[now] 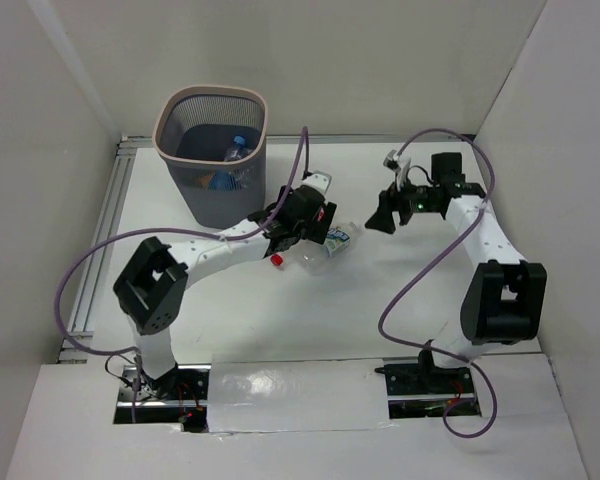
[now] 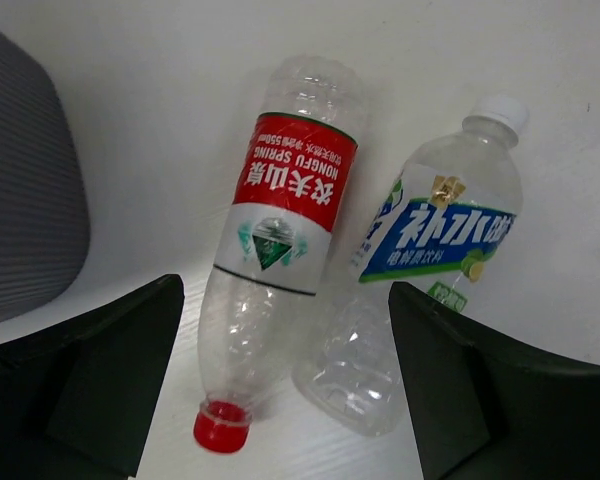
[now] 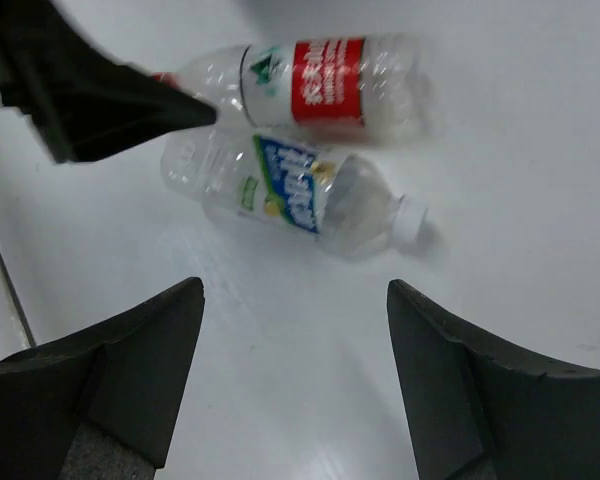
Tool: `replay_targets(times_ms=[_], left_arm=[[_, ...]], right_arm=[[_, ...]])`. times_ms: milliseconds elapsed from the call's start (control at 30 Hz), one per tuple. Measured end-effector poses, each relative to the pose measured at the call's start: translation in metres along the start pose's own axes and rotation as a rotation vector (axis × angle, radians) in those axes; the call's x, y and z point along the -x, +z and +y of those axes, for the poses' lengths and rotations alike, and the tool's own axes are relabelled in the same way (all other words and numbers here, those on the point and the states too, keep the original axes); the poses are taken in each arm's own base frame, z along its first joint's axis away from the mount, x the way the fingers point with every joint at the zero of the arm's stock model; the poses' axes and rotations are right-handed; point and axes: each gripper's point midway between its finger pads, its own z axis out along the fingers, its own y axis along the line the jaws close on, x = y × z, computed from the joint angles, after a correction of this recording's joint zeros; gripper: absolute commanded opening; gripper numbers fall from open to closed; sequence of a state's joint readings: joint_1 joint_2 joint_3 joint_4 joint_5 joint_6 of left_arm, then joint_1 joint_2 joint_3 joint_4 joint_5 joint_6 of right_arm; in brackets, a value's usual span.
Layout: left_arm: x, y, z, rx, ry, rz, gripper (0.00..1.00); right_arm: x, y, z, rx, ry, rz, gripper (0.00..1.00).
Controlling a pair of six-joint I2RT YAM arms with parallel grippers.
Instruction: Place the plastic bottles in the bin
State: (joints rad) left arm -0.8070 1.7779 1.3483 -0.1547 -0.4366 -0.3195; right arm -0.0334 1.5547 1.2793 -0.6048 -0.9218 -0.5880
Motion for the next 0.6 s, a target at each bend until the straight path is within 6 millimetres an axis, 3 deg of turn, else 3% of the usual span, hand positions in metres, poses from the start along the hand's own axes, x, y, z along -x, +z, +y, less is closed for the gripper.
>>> replay_targets(times_ms=[67, 300, 467, 600], left_arm=[[-0.005, 0.014, -0.004, -0.004, 0.009, 0.022, 0.95], [-0.009, 0.057, -0.001, 0.022, 0.016, 0.081, 0.92], [-0.020, 0.077, 0.009, 0.053, 0.035, 0.127, 0.90], [-0.042, 0.085, 0.013, 0.054, 0.051, 0.192, 0.86]], right_arm=[[-0.026, -0.002, 0.019, 0.019, 0.035, 0.039, 0.81], [0.003, -0.029, 0.044, -0.016, -0.120, -0.037, 0.81], [-0.017, -0.024, 0.050, 0.006, -0.085, -0.015, 0.82], [-0.024, -0.023, 0.051, 0.009, -0.068, -0.006, 0.83]])
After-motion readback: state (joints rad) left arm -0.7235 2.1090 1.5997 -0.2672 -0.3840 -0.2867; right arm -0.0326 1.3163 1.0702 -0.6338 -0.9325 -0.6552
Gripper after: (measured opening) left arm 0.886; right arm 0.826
